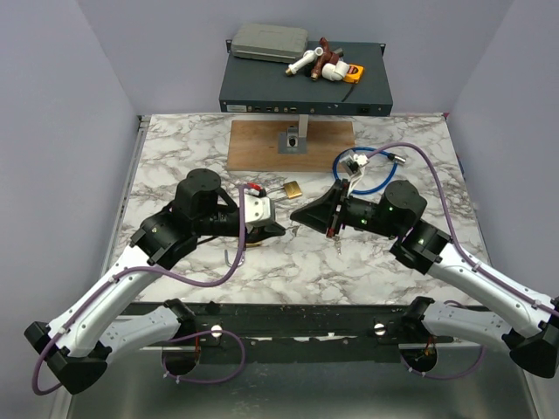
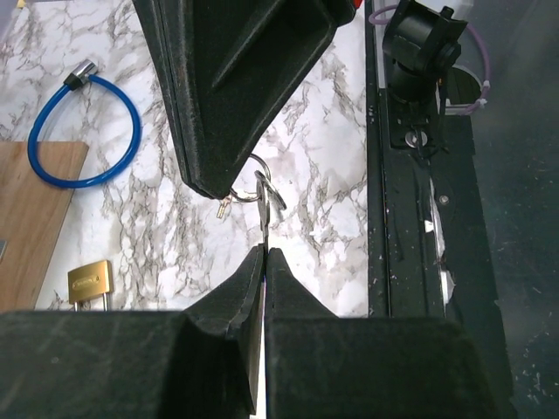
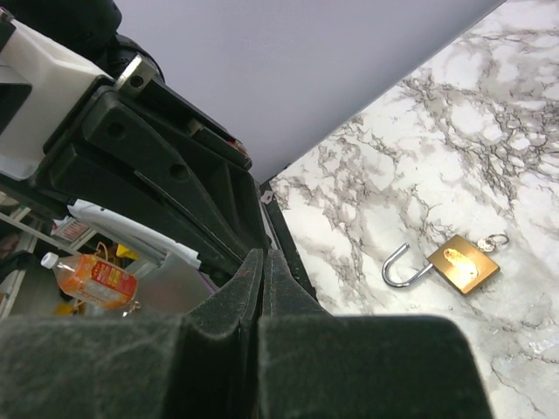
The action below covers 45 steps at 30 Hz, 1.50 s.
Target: Unlock with the key
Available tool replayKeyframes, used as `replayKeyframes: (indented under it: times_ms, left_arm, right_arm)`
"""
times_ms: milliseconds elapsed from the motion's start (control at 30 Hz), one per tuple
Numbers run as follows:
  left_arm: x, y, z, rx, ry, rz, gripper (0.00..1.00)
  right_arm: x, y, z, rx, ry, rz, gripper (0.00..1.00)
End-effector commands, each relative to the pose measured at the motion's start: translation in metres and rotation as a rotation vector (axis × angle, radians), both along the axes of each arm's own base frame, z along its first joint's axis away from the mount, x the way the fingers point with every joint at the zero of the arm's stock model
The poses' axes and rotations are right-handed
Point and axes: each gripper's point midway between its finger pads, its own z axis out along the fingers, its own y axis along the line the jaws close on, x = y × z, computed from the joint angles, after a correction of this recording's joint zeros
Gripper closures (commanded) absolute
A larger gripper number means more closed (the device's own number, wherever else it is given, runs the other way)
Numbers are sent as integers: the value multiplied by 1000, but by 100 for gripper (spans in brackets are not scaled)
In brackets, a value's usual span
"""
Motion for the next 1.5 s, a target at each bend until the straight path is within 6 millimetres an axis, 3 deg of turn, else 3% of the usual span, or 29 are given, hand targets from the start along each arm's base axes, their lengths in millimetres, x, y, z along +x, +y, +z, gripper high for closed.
replayKeyframes:
  times_ms: [0, 333, 433, 500, 700, 800, 1000, 1100, 1233, 1367, 1467]
  left_arm:
    - [-12, 7, 15, -11, -6, -18, 100]
    - [-10, 10, 16, -5, -20, 4, 100]
    - [-6, 12, 12, 23, -70, 0, 100]
    - [1, 15, 9, 52, -126, 16, 100]
    - [15, 24, 14, 114, -324, 10, 100]
    - [16, 28, 18, 147, -448, -28, 100]
    - [1, 34, 22, 186, -609, -153, 100]
    - [-11, 31, 35, 170, -544, -188, 100]
    - [-26, 23, 67, 96, -354, -183, 100]
    - [-44, 17, 85, 47, -165, -215, 100]
    - [-51, 15, 93, 31, -50, -228, 100]
  right_arm:
    - [2, -5, -7, -37, -9, -29, 99]
    - [-5, -2, -2, -17, -3, 18, 99]
    - [-10, 0, 2, 3, -1, 46, 76]
    - [-12, 1, 6, 17, -1, 58, 67]
    - [-12, 0, 16, 41, 1, 50, 52]
    - [-10, -2, 22, 32, -7, 32, 49]
    - [-1, -10, 19, -5, -38, -36, 41]
    - [0, -8, 11, -16, -56, -28, 39]
    - [-5, -8, -1, -17, -153, 9, 38]
    - [-23, -9, 1, 76, -314, 90, 39]
    - [-36, -22, 18, 195, -491, 83, 39]
